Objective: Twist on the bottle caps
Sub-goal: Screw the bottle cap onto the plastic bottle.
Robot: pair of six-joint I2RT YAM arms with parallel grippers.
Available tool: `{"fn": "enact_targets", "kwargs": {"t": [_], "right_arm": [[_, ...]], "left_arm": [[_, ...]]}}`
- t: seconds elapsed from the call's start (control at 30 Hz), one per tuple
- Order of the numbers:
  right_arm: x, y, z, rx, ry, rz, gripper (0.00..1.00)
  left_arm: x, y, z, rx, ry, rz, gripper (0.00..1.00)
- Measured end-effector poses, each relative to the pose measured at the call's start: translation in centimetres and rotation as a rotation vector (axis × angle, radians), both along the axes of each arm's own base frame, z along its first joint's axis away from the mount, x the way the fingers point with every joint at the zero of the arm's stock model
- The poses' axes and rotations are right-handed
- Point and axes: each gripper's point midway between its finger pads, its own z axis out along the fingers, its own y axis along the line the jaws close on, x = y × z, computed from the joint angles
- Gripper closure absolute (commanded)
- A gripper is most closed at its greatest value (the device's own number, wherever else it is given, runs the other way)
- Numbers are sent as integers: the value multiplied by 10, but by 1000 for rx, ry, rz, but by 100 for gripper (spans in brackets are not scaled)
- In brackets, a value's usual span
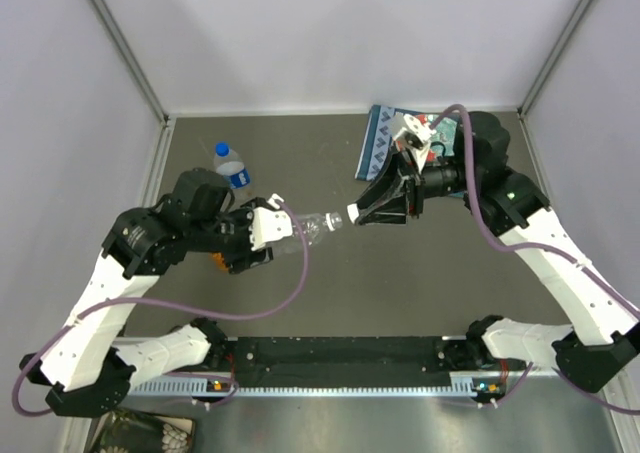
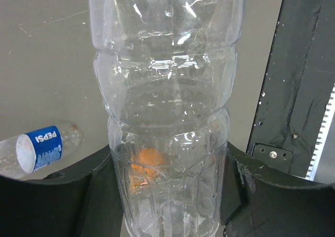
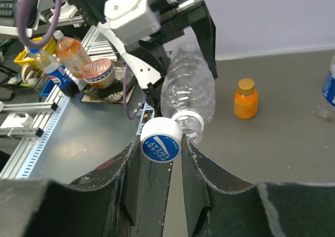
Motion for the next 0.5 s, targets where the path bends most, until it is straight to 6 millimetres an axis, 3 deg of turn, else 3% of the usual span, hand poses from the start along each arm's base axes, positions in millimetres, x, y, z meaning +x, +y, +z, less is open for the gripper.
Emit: {"fn": "enact_targets", "kwargs": {"t": [0.27, 0.5], "right_arm": [[17, 10, -20, -40, 33, 1, 73], [20, 14, -24, -45, 15, -8, 73]], "left_arm": [[3, -8, 10, -18, -5, -22, 62], [6, -12, 12, -16, 6, -27, 62]]}}
